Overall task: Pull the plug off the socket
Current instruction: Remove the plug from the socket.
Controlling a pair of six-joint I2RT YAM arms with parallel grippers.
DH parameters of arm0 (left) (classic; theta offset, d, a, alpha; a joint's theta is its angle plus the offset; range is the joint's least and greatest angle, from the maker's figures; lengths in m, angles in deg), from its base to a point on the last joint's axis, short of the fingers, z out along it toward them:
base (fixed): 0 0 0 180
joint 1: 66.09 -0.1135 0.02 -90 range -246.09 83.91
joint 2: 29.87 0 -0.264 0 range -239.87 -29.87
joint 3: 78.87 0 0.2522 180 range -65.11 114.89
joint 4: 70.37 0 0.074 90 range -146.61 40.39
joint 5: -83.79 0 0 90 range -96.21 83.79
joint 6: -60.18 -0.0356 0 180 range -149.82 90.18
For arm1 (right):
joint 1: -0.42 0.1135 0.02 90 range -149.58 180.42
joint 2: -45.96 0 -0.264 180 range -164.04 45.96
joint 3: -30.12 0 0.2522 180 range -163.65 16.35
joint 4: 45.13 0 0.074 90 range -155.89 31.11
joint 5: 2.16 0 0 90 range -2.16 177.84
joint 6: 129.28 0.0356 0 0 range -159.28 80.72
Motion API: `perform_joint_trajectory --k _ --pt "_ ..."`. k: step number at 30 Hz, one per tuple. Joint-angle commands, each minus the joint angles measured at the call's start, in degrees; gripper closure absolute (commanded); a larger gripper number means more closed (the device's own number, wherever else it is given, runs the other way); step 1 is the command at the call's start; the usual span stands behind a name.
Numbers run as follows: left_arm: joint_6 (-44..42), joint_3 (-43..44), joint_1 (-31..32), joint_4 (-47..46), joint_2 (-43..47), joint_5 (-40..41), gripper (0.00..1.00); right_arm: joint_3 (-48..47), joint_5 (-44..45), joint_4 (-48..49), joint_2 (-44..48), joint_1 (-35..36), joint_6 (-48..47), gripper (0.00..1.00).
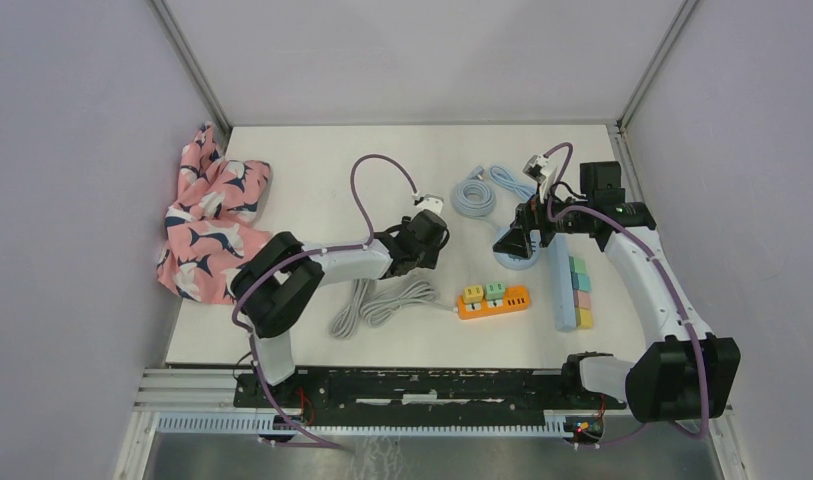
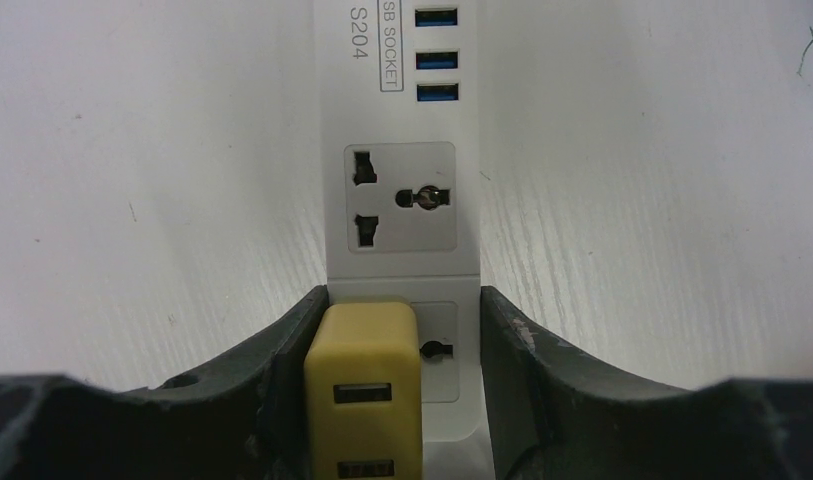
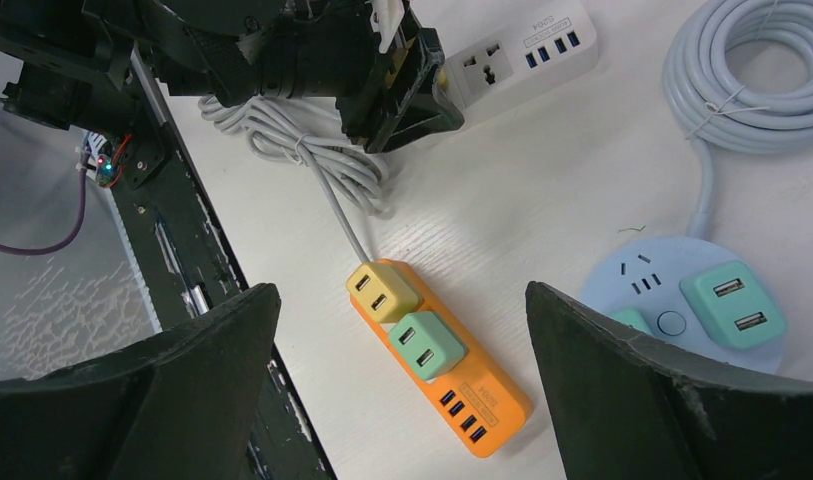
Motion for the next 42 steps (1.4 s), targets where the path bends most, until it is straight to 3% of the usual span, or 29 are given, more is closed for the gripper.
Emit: perform_joint_trajectory --k 1,3,12,25,34,42 --pt "-2.8 1.5 -0.8 -0.9 1.1 -0.5 0.93 -0.5 -2.0 1.5 -0.6 0.3 0.6 0.00" --pt "-4.3 0.6 -1.0 -2.6 3.6 -1.0 0.97 0.0 -3.4 2.3 -1.0 0.3 1.9 0.00" --pt "-11.6 -8.3 -1.0 -15.8 18.9 -3.2 0.97 4.1 -10.4 15.5 -2.8 0.4 16.0 0.00" --pt "-1.8 -28.0 -0.8 -38.6 34.7 -16.4 0.97 6.2 -14.7 27.0 -3.7 0.4 29.2 0.00" --pt "0.1 -31.8 3.1 -42.5 37.7 -11.2 0.97 8.4 -14.7 36.5 -4.7 1.5 40.3 0.01" --pt "1.9 -33.4 6.7 -45.2 37.8 -6.6 0.97 8.2 -13.2 36.8 -5.8 3.6 42.3 0.01"
